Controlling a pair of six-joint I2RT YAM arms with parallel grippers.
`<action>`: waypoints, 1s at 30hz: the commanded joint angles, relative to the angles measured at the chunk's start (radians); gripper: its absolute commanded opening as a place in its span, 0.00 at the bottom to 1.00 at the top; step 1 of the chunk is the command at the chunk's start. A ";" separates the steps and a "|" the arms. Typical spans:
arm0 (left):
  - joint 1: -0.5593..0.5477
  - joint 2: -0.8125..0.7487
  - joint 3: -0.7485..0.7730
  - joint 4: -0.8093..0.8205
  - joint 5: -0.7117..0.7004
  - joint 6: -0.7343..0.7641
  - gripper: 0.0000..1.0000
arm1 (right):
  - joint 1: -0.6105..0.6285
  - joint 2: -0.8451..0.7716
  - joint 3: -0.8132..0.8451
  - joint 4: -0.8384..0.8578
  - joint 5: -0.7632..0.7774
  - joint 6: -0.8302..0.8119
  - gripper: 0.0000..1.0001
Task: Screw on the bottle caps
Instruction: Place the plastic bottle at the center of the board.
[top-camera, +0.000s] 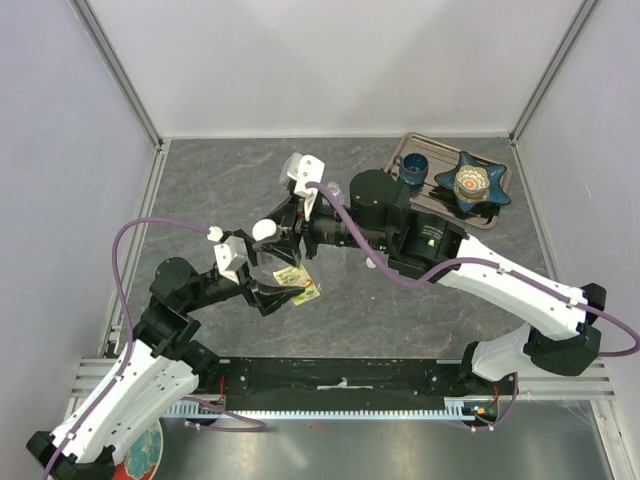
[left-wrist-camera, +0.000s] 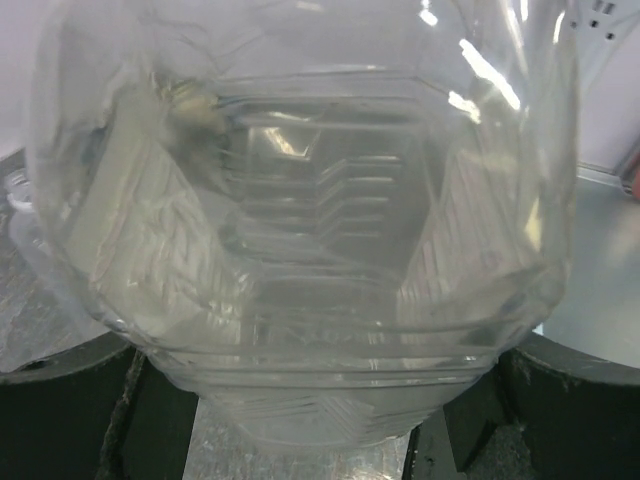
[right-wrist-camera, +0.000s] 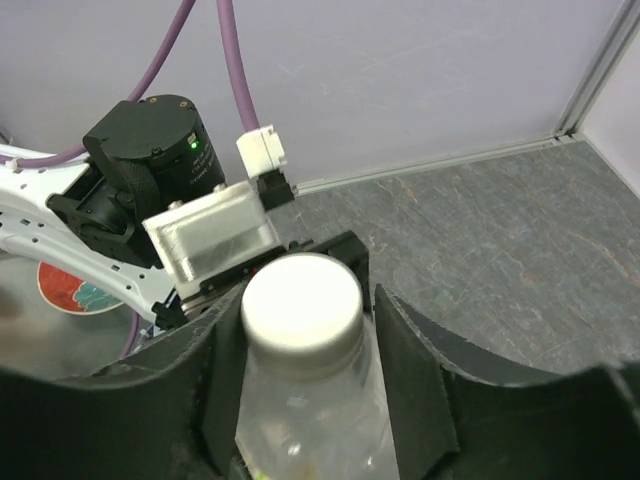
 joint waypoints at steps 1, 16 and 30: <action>-0.013 -0.014 0.026 0.023 0.135 0.070 0.02 | 0.017 0.047 0.028 0.041 -0.016 -0.008 0.61; -0.007 -0.040 0.052 -0.006 -0.031 0.087 0.40 | 0.018 0.013 0.002 0.015 0.038 -0.014 0.04; -0.005 -0.256 0.291 -0.443 -0.524 0.403 0.99 | -0.023 0.144 0.039 0.123 0.183 -0.011 0.00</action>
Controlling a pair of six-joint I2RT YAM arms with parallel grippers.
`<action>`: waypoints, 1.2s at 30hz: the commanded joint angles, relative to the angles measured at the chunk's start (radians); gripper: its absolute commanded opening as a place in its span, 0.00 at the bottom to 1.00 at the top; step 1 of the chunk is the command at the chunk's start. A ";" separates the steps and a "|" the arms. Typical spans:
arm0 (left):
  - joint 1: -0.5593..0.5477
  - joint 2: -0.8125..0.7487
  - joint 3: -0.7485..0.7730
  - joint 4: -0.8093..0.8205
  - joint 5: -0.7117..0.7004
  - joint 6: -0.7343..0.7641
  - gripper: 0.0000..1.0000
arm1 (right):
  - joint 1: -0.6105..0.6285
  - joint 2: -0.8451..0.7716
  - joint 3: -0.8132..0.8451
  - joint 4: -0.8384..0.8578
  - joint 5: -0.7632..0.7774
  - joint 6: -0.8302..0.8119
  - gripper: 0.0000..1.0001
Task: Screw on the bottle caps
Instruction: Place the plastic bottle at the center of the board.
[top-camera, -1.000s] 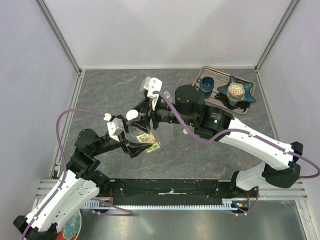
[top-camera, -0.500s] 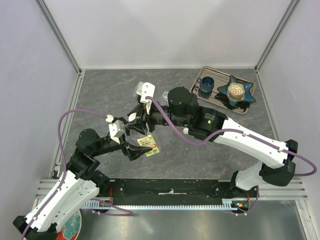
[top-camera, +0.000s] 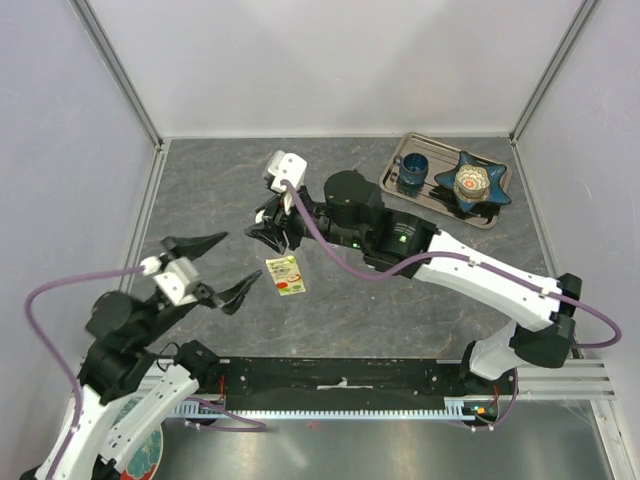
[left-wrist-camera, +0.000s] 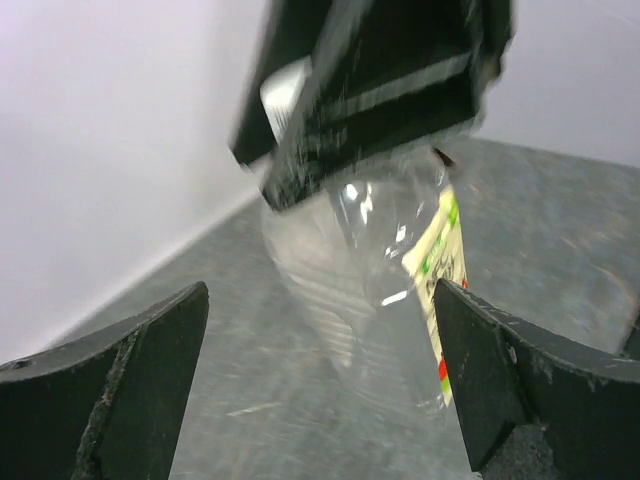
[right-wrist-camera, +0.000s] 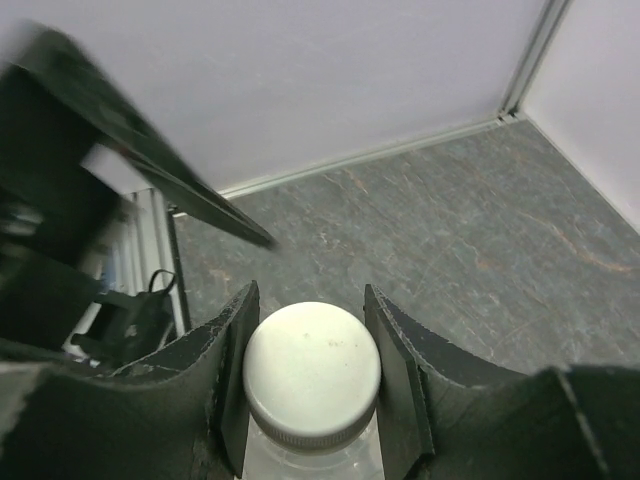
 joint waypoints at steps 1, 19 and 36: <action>0.006 -0.086 0.092 -0.094 -0.223 0.119 0.99 | -0.031 0.091 0.038 0.082 0.083 0.022 0.00; -0.034 0.013 0.408 -0.048 -0.572 -0.071 0.99 | -0.035 0.897 0.686 0.375 0.188 0.055 0.00; -0.032 0.026 0.376 -0.074 -0.549 -0.137 0.99 | 0.002 0.961 0.552 0.569 0.284 0.044 0.01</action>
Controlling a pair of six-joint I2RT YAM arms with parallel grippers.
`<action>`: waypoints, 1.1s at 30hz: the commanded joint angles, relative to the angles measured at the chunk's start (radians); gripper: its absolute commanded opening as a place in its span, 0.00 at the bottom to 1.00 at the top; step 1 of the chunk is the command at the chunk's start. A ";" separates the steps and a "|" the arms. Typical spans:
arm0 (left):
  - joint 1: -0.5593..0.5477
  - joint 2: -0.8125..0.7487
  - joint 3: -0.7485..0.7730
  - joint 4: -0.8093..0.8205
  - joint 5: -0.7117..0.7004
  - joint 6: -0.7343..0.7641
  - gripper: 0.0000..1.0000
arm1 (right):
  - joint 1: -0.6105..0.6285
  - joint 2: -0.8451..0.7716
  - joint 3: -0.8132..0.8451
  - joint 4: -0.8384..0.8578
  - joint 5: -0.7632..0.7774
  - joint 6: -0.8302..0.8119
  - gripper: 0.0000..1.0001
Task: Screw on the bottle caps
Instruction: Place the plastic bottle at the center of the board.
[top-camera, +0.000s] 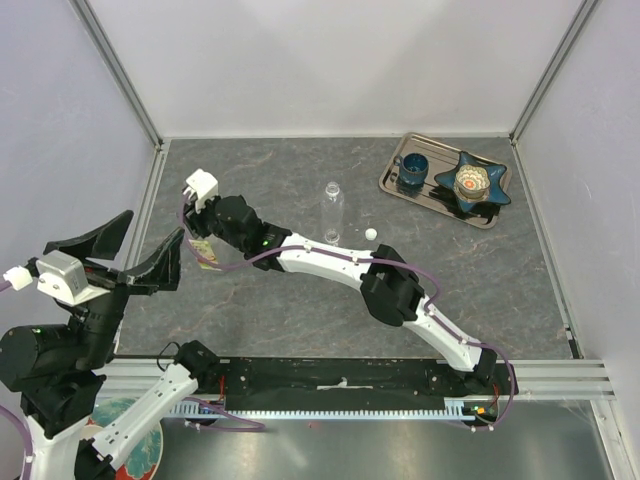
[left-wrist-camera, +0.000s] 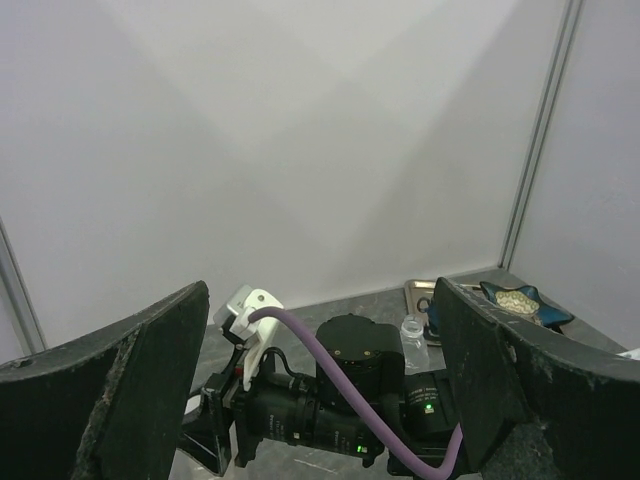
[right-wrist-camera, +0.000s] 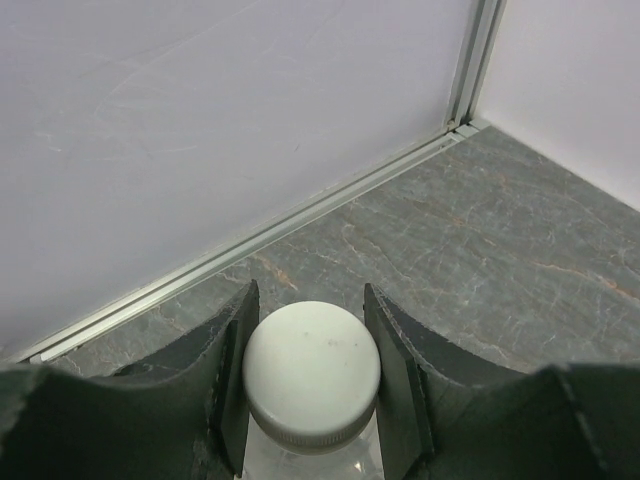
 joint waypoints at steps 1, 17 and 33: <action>-0.001 0.021 -0.010 -0.003 -0.001 -0.046 0.99 | 0.005 0.004 -0.011 0.055 0.007 0.043 0.02; 0.011 0.020 -0.016 -0.014 -0.014 -0.054 0.99 | 0.005 0.028 0.032 -0.077 -0.059 0.061 0.72; 0.032 0.023 -0.041 0.008 -0.037 -0.052 0.99 | 0.006 -0.068 0.063 -0.195 -0.087 -0.003 0.99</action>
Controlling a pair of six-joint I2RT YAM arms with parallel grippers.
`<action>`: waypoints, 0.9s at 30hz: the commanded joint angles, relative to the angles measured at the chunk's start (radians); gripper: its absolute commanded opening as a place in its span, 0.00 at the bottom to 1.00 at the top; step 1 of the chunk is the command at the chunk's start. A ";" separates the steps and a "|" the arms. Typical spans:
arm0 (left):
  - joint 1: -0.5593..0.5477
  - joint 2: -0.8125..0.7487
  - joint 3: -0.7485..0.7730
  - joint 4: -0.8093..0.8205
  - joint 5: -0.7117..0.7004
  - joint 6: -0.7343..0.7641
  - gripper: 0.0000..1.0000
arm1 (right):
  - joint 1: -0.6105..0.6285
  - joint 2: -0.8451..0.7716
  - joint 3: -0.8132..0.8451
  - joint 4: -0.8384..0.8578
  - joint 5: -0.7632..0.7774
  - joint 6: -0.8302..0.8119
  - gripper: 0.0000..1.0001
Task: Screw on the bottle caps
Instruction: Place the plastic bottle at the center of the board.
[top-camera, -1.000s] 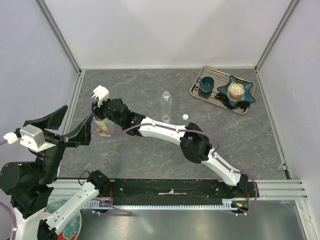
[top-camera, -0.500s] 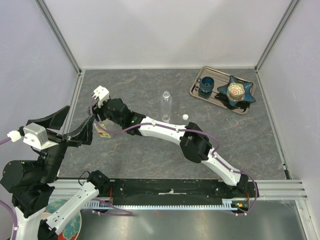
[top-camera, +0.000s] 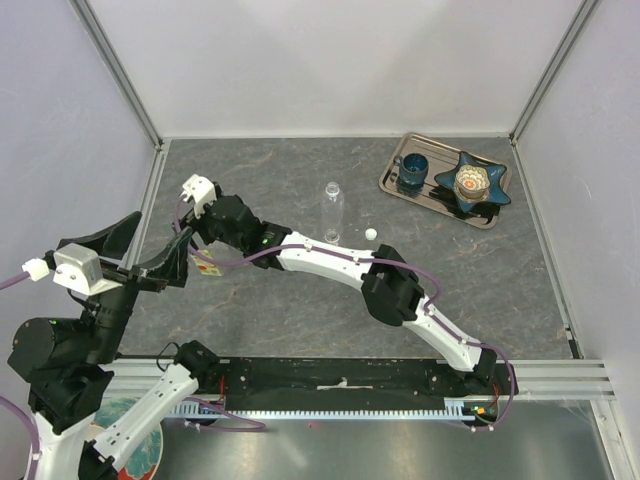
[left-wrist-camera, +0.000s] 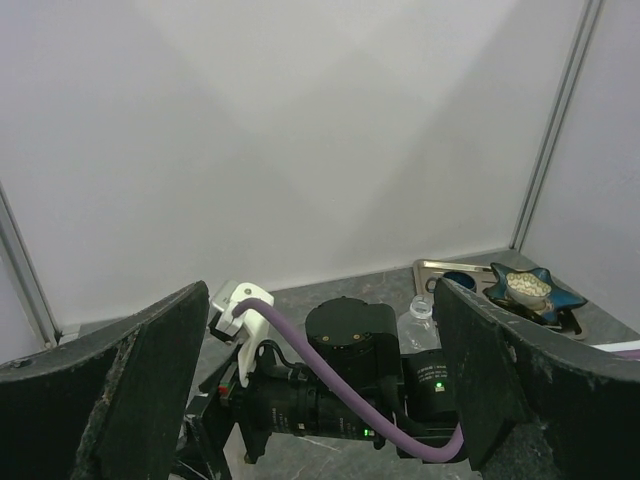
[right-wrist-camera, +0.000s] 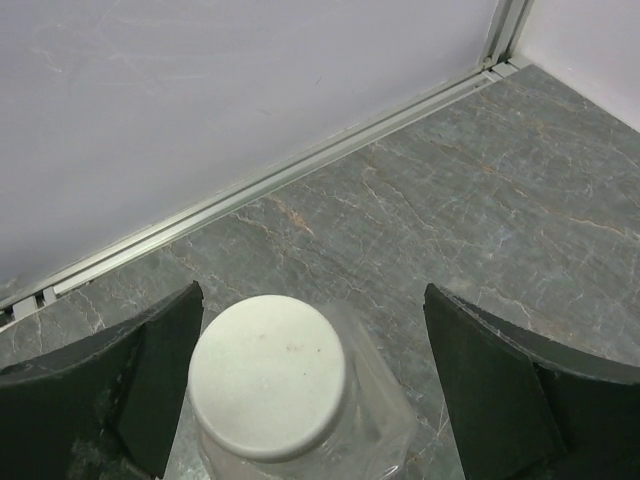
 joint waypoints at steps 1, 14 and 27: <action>0.011 0.023 -0.011 0.032 -0.042 -0.022 1.00 | 0.001 -0.090 0.015 -0.043 -0.018 -0.023 0.98; 0.011 0.109 0.062 0.052 -0.053 0.069 0.99 | -0.004 -0.450 -0.113 -0.227 -0.084 -0.014 0.98; 0.009 0.529 0.397 -0.164 0.365 0.086 0.99 | -0.085 -1.303 -0.835 -0.486 0.516 0.142 0.28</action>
